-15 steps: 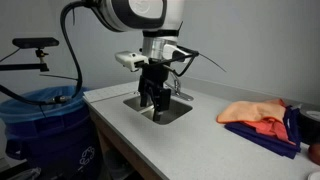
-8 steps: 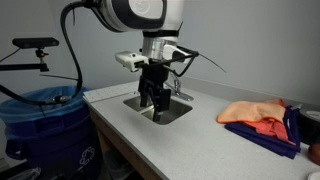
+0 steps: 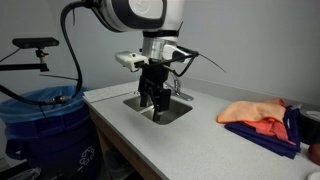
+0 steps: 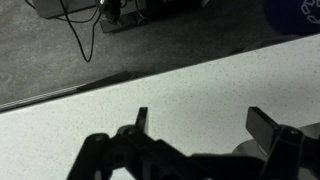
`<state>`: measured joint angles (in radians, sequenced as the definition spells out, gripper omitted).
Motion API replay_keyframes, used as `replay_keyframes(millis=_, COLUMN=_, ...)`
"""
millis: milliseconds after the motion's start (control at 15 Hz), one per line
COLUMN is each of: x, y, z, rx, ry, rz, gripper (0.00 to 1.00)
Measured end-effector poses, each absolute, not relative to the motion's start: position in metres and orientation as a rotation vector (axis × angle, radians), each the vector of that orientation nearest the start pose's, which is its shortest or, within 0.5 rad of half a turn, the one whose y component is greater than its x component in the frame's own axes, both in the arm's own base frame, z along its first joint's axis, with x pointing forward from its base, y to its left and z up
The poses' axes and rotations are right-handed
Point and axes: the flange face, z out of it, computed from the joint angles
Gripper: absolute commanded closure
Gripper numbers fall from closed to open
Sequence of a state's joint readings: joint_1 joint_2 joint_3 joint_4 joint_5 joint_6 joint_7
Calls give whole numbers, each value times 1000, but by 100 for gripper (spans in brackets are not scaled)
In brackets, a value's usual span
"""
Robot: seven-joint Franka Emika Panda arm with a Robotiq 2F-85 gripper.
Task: Turn the faucet downwards
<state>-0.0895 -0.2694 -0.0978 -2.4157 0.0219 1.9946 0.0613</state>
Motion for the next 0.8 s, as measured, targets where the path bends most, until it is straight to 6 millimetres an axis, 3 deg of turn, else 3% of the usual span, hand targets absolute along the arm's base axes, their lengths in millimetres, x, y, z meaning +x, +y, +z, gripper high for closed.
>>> replay_keyframes(millis=800, x=426, y=-78, z=399, rx=-3029, ry=397, rz=231, gripper=0)
